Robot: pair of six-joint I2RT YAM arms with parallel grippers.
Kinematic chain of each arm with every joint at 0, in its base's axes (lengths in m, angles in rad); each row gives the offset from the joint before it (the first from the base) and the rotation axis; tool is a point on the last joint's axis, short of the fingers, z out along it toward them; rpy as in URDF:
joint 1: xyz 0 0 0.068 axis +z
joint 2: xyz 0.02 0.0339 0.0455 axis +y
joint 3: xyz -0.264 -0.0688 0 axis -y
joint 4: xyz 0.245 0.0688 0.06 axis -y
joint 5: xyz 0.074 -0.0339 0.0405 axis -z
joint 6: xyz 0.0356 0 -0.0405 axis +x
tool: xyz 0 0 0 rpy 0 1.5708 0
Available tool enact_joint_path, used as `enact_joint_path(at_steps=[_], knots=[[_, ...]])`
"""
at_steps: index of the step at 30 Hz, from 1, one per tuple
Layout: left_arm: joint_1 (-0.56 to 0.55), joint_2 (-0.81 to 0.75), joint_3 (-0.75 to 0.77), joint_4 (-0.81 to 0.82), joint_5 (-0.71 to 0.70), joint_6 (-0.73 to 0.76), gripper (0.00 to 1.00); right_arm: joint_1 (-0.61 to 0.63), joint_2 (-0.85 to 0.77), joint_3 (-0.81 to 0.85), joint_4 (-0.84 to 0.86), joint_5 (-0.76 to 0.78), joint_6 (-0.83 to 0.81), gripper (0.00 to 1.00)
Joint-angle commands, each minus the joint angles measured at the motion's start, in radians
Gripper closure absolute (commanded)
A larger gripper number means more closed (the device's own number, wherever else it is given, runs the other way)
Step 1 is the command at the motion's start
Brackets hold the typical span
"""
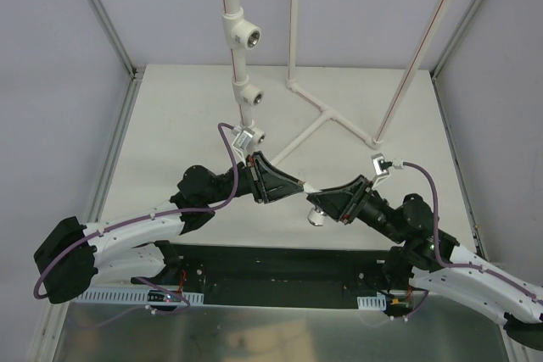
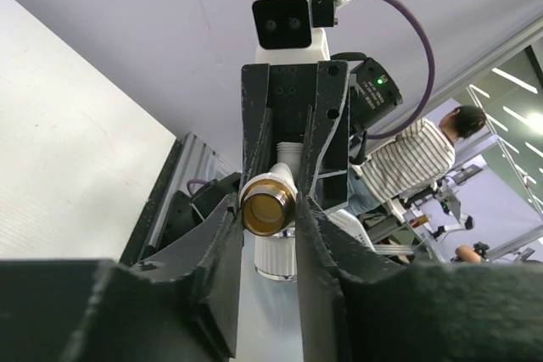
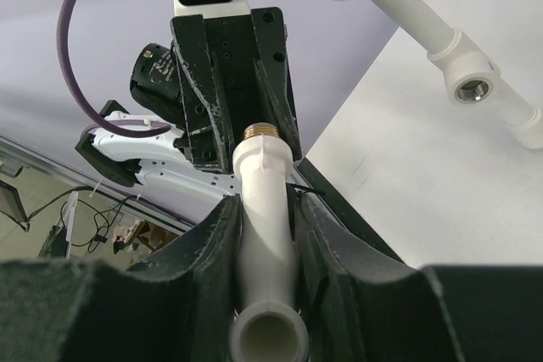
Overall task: Install the water faucets
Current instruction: Adjust the water faucet.
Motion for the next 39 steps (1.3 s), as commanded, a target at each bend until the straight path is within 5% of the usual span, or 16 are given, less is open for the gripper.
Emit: enact_joint_path(at_steps=[1,5,13,14,17,21,26,30,31,35,39], knots=[[-0.006,0.008,0.040,0.089,0.006,-0.003,0.79,0.000,-0.009,0.009,0.068,-0.005,0.006,1.00],[-0.006,0.015,0.034,0.106,0.011,-0.012,1.00,0.002,-0.008,0.010,0.071,0.004,0.004,1.00],[-0.008,0.016,0.036,0.112,0.009,-0.009,1.00,0.002,-0.005,0.009,0.076,-0.002,0.007,0.99],[-0.006,0.018,0.036,0.111,0.011,-0.012,0.98,0.000,-0.006,0.009,0.076,-0.002,0.007,0.99],[-0.008,0.025,0.042,0.114,0.012,-0.013,0.64,0.000,-0.006,0.011,0.076,-0.004,0.006,1.00],[-0.006,0.041,0.054,0.121,0.027,-0.020,0.56,0.000,0.000,0.014,0.081,-0.004,0.006,1.00],[-0.006,0.054,0.055,0.141,0.037,-0.029,0.69,0.000,0.004,0.017,0.082,-0.008,0.006,1.00],[-0.006,0.058,0.055,0.149,0.034,-0.029,0.98,0.002,0.006,0.014,0.081,-0.009,0.006,0.99],[-0.006,0.059,0.057,0.148,0.034,-0.029,1.00,0.000,0.006,0.014,0.081,-0.010,0.007,0.98],[-0.008,0.056,0.057,0.149,0.032,-0.026,1.00,0.000,0.000,0.011,0.079,-0.004,0.010,0.58],[-0.008,0.059,0.051,0.169,0.026,-0.032,1.00,0.000,-0.008,-0.002,0.119,-0.001,0.029,0.48]])
